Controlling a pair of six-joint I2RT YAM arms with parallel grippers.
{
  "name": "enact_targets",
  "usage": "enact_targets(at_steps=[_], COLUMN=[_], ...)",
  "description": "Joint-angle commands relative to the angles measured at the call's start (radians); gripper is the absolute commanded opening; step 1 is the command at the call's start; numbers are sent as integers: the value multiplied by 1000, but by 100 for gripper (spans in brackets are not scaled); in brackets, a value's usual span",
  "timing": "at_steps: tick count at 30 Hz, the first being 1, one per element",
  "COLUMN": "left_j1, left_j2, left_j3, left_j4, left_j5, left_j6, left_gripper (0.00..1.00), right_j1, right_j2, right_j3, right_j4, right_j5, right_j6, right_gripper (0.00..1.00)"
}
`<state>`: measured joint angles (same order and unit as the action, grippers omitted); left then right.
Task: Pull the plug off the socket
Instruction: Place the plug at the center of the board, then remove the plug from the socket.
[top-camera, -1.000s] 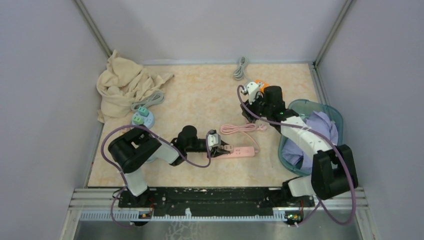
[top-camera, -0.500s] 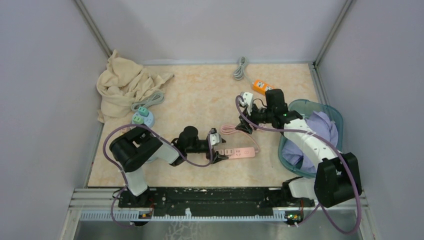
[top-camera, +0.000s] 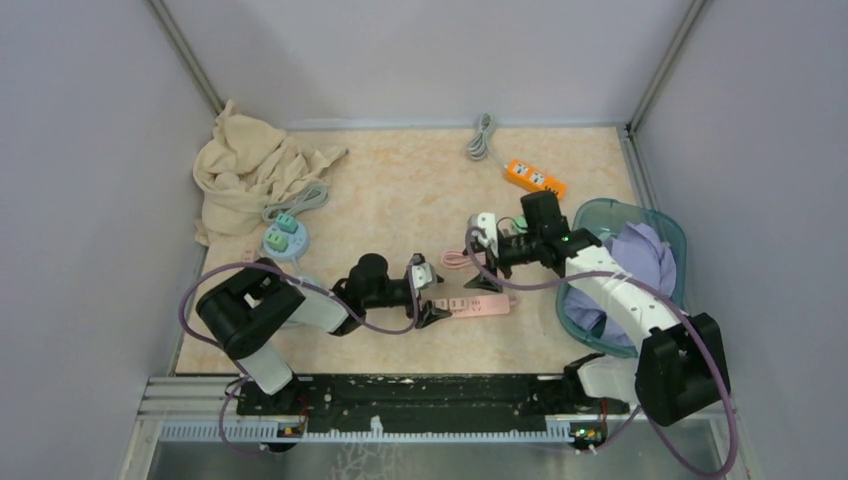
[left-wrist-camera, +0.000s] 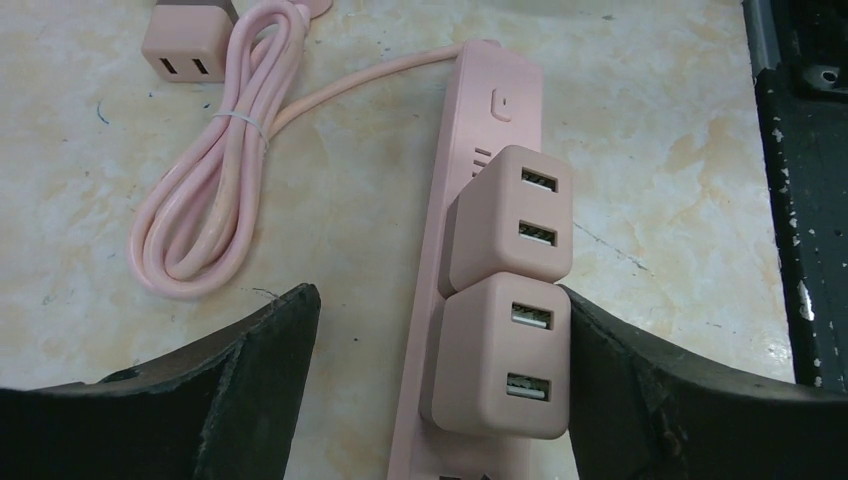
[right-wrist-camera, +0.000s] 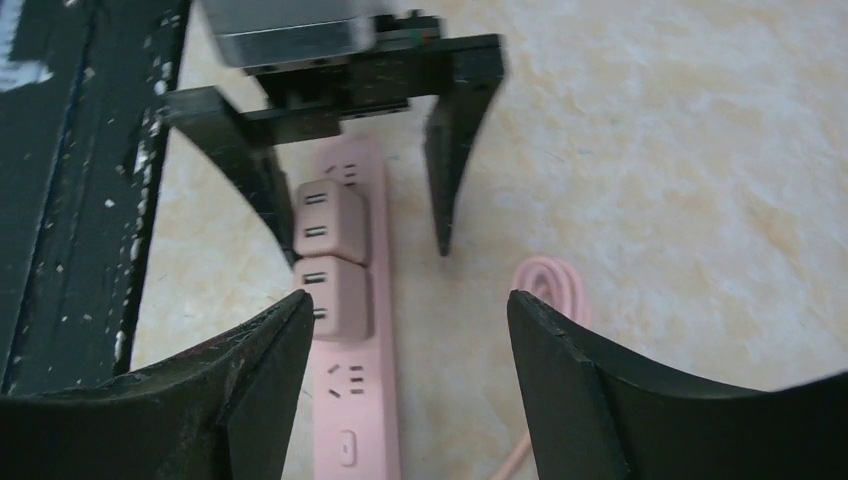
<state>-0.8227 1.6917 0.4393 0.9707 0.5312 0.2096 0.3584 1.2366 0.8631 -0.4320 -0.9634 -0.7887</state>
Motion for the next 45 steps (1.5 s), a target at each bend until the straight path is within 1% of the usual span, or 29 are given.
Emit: enact_targets(at_steps=[1, 3, 9, 14, 17, 20, 21, 24, 28, 30, 33, 35, 36, 40, 43, 45], left_j1=[2, 2, 2, 3, 2, 2, 2, 2, 2, 3, 2, 2, 2, 2, 2, 3], left_j2=[-33, -35, -53, -71, -70, -69, -69, -81, -116, -141, -189, -229, -244, -315, -362, -374], left_j3=[-25, -35, -81, -90, -87, -88, -91, -107, -135, -149, -180, -215, -239, -334, -351, -333], left_j4=[-14, -12, 17, 13, 13, 23, 29, 40, 58, 58, 70, 105, 147, 291, 267, 228], left_j5=[10, 9, -4, -14, -10, -5, -4, -8, -21, -28, -42, -49, -49, -61, -66, -53], left_j6=[-34, -43, -68, -73, -81, -94, -97, -110, -122, -125, -118, -100, -87, -68, -59, -51], left_gripper=[85, 80, 77, 75, 71, 66, 64, 63, 63, 63, 62, 61, 60, 59, 60, 64], right_j1=[122, 174, 292, 336, 347, 355, 358, 365, 369, 369, 369, 369, 369, 369, 370, 370], right_j2=[-24, -7, 24, 45, 53, 70, 76, 93, 99, 102, 106, 107, 111, 121, 128, 133], right_j3=[-64, -65, -101, -100, -110, -105, -100, -86, -88, -86, -80, -78, -76, -63, -55, -47], right_j4=[-40, -36, 15, 4, 25, 23, 20, 21, 34, 42, 43, 44, 43, 35, 30, 16], right_j5=[-40, 21, 216, 304, 355, 383, 393, 417, 439, 448, 454, 457, 457, 460, 460, 459], right_j6=[-233, -245, -267, -289, -285, -282, -278, -265, -256, -247, -239, -237, -235, -226, -225, -229], right_gripper=[73, 73, 73, 71, 70, 67, 65, 57, 53, 49, 41, 34, 30, 16, 10, 6])
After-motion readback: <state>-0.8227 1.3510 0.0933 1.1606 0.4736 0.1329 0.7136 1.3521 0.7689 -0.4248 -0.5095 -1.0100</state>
